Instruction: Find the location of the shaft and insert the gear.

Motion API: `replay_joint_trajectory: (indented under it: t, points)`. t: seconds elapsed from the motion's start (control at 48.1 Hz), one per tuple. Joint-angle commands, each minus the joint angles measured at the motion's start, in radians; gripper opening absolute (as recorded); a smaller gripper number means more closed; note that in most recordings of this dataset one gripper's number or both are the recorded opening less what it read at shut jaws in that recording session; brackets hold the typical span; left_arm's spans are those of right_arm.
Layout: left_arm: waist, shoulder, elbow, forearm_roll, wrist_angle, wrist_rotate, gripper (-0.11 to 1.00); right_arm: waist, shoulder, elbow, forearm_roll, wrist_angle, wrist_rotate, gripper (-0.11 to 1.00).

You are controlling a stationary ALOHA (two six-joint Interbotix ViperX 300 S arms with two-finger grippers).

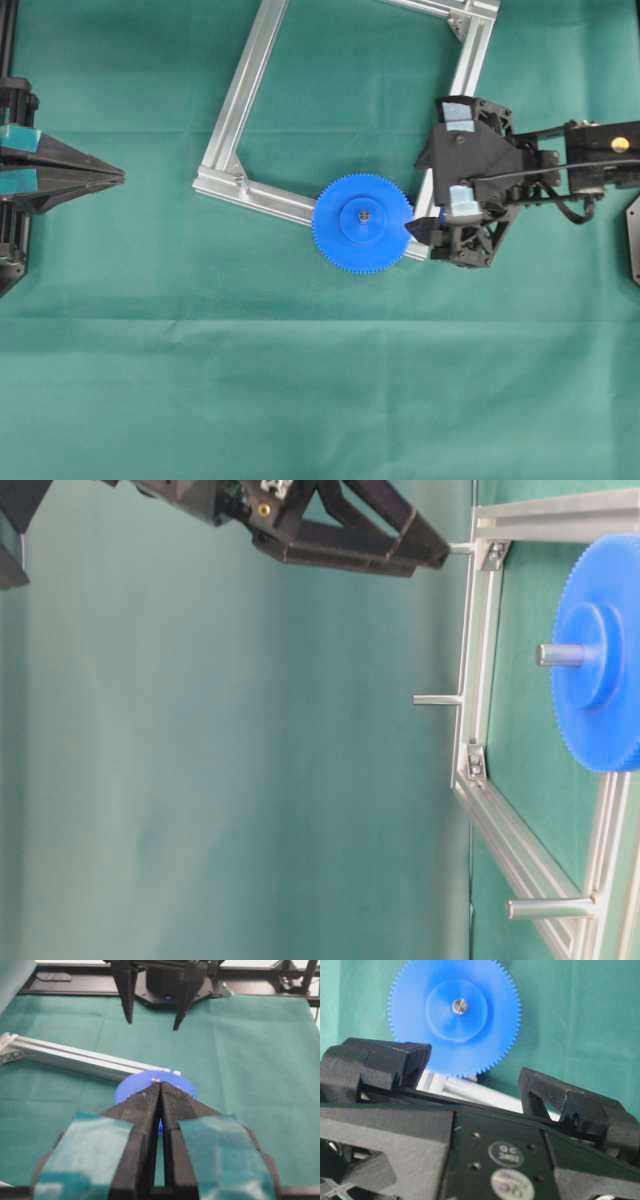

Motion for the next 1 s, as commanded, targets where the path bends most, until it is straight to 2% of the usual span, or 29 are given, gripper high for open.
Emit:
replay_joint_trajectory:
  t: [0.0, 0.977]
  points:
    - [0.003, 0.005, -0.028, -0.002, -0.003, -0.002, 0.01, 0.005, -0.035, 0.003, 0.002, -0.008, 0.002, 0.86]
    - [0.003, 0.003, -0.026, -0.002, -0.003, -0.002, 0.01, 0.015, -0.123, 0.132, 0.003, -0.055, 0.000, 0.86]
